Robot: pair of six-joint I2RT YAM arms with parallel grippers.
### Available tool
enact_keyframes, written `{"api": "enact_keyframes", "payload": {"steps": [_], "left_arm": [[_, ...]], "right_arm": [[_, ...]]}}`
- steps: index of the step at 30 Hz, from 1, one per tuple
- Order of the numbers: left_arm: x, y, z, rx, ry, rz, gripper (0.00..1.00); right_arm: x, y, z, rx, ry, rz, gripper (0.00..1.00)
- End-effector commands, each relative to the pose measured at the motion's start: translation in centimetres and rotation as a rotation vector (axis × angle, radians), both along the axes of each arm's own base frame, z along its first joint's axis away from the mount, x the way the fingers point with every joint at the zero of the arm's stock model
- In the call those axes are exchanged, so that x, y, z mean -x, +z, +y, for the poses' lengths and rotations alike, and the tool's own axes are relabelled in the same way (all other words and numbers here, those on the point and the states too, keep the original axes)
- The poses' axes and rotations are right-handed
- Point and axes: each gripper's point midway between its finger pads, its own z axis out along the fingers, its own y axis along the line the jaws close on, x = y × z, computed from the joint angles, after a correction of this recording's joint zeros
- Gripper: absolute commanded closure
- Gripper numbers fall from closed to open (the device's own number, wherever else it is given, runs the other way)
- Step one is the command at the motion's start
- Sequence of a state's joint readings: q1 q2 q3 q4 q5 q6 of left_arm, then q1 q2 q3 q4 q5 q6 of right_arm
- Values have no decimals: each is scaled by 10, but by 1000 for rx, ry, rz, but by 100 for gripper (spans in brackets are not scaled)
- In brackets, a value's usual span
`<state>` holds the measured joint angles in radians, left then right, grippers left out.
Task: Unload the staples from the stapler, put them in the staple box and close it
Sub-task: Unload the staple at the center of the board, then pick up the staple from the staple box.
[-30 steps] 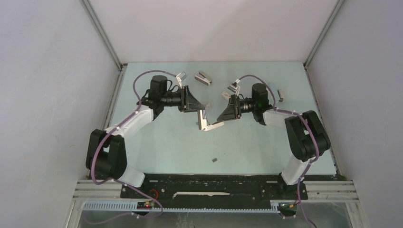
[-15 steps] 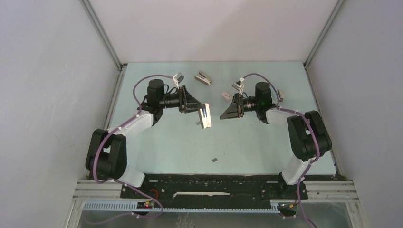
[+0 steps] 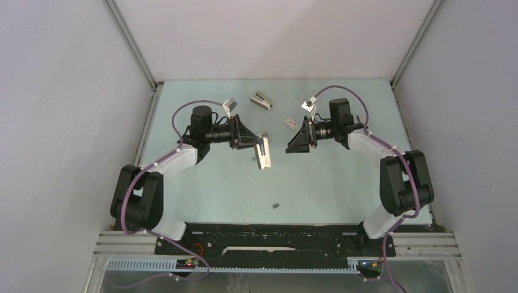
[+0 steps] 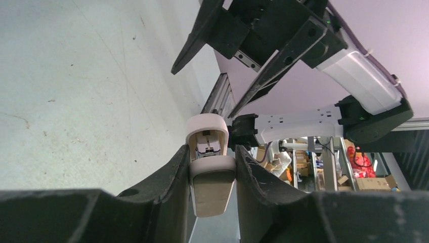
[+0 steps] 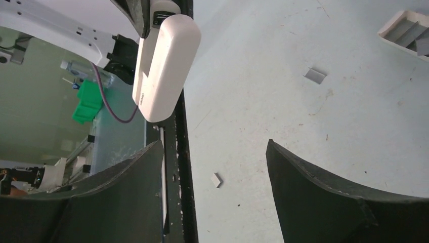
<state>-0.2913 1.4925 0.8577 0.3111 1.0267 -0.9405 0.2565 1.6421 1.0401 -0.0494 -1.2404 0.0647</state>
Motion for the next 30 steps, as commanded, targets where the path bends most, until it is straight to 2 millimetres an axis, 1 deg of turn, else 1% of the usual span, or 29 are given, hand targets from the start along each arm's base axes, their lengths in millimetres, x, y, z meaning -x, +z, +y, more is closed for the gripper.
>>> {"api": "enact_keyframes", "payload": {"steps": [1, 4, 6, 7, 9, 10, 11, 14, 15, 16, 19, 23, 24, 25, 26, 30], "left_arm": [[-2, 3, 5, -41, 13, -78, 100], [-9, -12, 13, -156, 63, -104, 100], [-15, -26, 23, -247, 116, -98, 100], [-18, -30, 28, -283, 143, -99, 100], [-23, -39, 39, -361, 197, -110, 100], [-26, -42, 46, -405, 231, -116, 100], [-28, -46, 53, -446, 265, -120, 100], [-35, -53, 79, -569, 380, -144, 100], [-36, -53, 87, -597, 414, -156, 100], [-37, -52, 94, -621, 447, -172, 100], [-38, -50, 112, -677, 531, -209, 100], [-36, -51, 130, -735, 595, -236, 100], [-36, -51, 134, -743, 607, -238, 100], [-35, -52, 136, -749, 615, -236, 100], [-36, -51, 138, -751, 620, -236, 100], [-36, -53, 142, -758, 632, -229, 100]], "right_arm": [[-7, 11, 6, 36, 20, -133, 16], [-22, 3, 10, 115, -14, -189, 16], [-35, -4, 12, 180, -22, -258, 16], [-40, -6, 14, 219, -20, -287, 17], [-57, -12, 18, 309, -31, -342, 19], [-64, -15, 21, 360, -37, -358, 21], [-70, -20, 24, 406, -35, -363, 26], [-89, -30, 36, 516, -31, -372, 42], [-94, -34, 40, 545, -30, -377, 47], [-103, -34, 45, 568, -40, -396, 50], [-120, -44, 56, 621, -52, -419, 59], [-132, -53, 72, 656, -32, -432, 68], [-133, -59, 77, 664, -21, -435, 69], [-135, -59, 79, 669, -20, -450, 70], [-136, -66, 84, 683, -7, -454, 71], [-142, -80, 91, 716, 21, -467, 71]]}}
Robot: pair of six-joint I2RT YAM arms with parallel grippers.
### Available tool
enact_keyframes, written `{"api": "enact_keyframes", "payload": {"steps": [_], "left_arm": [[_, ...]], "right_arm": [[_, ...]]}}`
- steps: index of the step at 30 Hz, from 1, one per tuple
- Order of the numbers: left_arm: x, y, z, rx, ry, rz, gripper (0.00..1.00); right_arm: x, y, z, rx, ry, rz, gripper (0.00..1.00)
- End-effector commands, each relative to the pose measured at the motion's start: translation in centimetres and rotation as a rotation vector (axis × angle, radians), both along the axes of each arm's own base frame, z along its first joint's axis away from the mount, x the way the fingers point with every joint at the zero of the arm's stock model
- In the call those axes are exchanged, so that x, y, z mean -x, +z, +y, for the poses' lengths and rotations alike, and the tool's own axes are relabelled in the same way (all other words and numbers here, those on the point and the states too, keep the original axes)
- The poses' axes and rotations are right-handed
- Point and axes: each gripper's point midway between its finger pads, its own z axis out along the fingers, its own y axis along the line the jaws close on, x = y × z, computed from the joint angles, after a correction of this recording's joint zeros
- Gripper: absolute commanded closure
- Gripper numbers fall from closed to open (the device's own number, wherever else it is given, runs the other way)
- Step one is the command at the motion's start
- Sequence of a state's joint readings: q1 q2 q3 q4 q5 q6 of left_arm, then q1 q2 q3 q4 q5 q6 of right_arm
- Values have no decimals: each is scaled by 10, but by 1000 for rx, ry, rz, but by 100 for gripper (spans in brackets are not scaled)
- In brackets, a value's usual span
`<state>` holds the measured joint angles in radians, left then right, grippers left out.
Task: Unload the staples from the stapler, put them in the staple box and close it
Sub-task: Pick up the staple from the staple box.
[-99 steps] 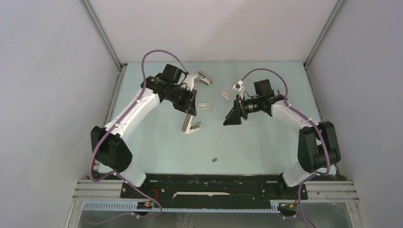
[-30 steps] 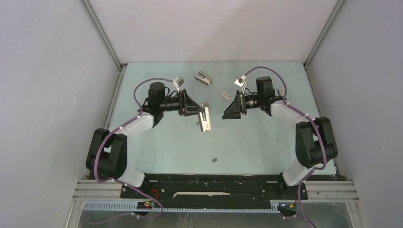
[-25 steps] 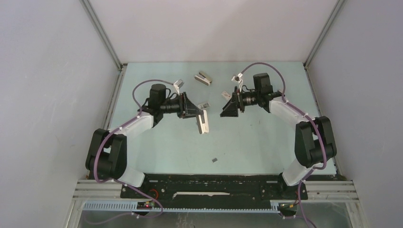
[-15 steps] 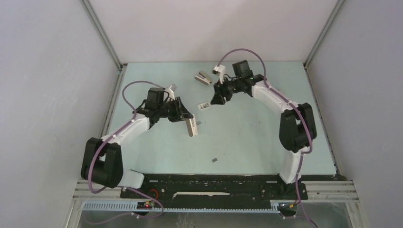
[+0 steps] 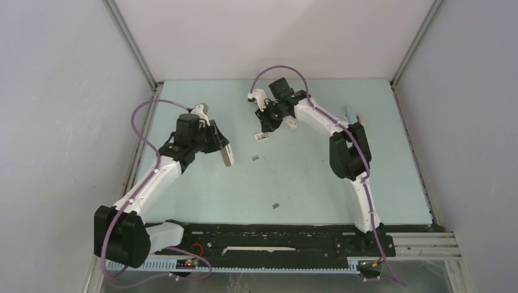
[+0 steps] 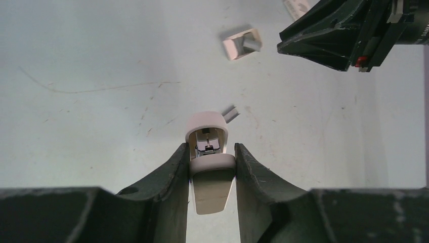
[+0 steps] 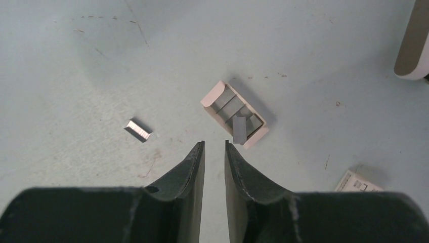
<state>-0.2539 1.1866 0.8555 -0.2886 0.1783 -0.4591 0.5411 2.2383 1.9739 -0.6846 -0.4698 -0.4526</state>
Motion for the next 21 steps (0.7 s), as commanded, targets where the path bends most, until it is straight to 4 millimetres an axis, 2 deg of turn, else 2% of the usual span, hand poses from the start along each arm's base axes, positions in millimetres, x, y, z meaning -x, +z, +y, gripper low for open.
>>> {"api": "enact_keyframes", "payload": {"steps": [1, 11, 21], "left_arm": [[-1, -4, 16, -50, 42, -23, 100], [-7, -8, 18, -49, 40, -7, 100], [-9, -15, 17, -45, 26, 15, 100]], "right_arm": [[-8, -3, 7, 64, 32, -49, 71], [-20, -29, 15, 130, 37, -85, 69], [-31, -43, 14, 163, 8, -100, 69]]}}
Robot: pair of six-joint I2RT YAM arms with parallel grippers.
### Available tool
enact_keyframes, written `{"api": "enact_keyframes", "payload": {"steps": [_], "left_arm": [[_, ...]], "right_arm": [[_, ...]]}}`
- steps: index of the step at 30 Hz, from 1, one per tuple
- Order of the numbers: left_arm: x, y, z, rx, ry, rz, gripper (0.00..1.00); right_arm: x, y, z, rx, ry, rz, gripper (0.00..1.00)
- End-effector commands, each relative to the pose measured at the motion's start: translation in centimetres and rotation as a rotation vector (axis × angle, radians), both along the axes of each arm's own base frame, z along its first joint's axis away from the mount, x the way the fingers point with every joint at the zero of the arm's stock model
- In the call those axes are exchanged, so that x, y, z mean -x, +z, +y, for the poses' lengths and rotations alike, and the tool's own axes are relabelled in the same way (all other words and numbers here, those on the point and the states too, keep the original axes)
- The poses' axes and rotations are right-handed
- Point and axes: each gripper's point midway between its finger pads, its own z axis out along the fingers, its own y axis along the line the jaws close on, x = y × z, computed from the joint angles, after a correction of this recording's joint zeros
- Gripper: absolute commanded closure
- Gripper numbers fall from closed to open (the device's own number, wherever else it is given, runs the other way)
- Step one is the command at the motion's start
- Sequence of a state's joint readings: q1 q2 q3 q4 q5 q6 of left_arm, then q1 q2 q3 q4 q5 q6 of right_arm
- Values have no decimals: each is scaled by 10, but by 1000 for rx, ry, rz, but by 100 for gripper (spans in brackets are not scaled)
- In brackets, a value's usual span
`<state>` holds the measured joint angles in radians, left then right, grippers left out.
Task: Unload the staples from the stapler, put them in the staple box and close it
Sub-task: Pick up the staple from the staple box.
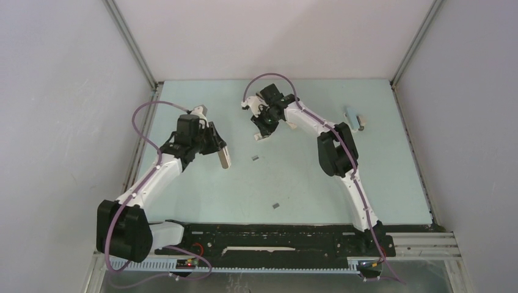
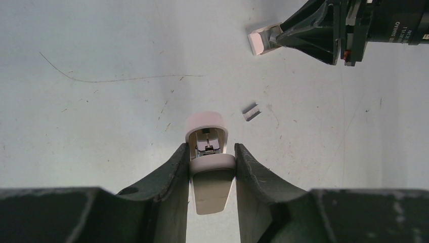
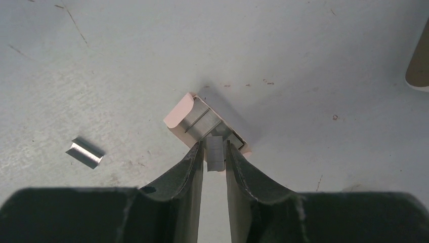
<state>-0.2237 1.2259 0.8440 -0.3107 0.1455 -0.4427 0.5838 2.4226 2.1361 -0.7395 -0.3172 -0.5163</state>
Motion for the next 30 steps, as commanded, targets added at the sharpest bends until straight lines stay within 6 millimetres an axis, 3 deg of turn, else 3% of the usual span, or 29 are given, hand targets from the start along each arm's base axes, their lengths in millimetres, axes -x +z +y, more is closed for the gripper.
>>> {"api": "enact_keyframes", "payload": {"steps": [1, 19, 30], "left_arm": [[-7, 7, 0, 3, -21, -43, 100], [-10, 3, 0, 16, -30, -32, 100], [-10, 1, 0, 25, -27, -26, 100]], "right_arm": [[-11, 10, 7, 3, 5, -60, 69], [-12, -3, -2, 53, 11, -61, 70], [-10, 6, -1, 40, 23, -68, 94]]}}
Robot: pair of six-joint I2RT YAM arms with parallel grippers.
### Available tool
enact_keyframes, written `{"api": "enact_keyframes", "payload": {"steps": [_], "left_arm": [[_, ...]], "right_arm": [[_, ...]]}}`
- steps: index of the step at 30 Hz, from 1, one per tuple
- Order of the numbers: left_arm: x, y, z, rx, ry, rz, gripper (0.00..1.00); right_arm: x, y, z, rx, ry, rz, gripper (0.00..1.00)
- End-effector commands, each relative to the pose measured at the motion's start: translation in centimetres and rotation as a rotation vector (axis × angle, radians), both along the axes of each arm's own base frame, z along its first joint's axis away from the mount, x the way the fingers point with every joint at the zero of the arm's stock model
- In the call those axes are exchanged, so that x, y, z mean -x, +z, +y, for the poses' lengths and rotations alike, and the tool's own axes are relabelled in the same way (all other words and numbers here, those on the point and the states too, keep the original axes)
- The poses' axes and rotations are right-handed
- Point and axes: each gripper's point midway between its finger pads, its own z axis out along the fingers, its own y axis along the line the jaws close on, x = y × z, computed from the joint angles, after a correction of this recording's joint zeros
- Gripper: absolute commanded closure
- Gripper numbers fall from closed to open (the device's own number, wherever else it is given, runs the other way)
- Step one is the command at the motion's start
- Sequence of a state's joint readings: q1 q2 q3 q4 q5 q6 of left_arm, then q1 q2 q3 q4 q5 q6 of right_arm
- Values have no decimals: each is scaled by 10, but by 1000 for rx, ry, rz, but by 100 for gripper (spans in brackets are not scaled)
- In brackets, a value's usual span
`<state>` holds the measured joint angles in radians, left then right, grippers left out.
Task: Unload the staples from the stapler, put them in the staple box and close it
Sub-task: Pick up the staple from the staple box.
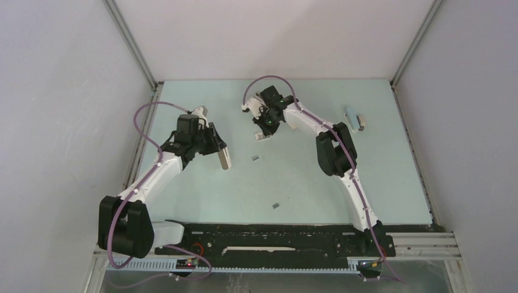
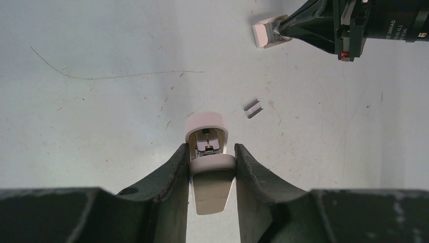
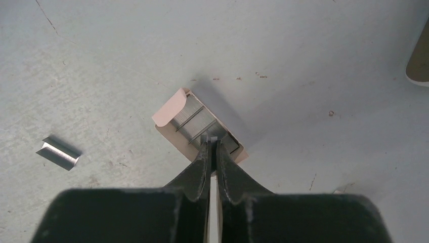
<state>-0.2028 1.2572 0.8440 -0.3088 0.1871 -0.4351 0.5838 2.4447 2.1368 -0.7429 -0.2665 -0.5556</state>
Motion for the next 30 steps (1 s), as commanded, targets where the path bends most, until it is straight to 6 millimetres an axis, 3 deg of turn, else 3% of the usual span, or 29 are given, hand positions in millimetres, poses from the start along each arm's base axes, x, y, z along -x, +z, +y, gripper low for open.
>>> {"api": "enact_keyframes", "payload": {"steps": [1, 11, 19, 24, 30], "left_arm": [[-10, 10, -1, 12, -11, -59, 100], [-11, 13, -1, 20, -6, -67, 100], [-12, 11, -2, 32, -6, -67, 100], [-17, 8, 3, 19, 0, -61, 100], [-32, 0, 13, 37, 23, -30, 100]], "right_arm": [[-5, 23, 9, -26, 19, -51, 95], [-5, 69, 15, -116, 9, -104, 97], [7, 80, 15, -154, 7, -71, 97], [46, 77, 3, -190, 55, 41, 96], [95, 42, -27, -151, 28, 142, 96]]}}
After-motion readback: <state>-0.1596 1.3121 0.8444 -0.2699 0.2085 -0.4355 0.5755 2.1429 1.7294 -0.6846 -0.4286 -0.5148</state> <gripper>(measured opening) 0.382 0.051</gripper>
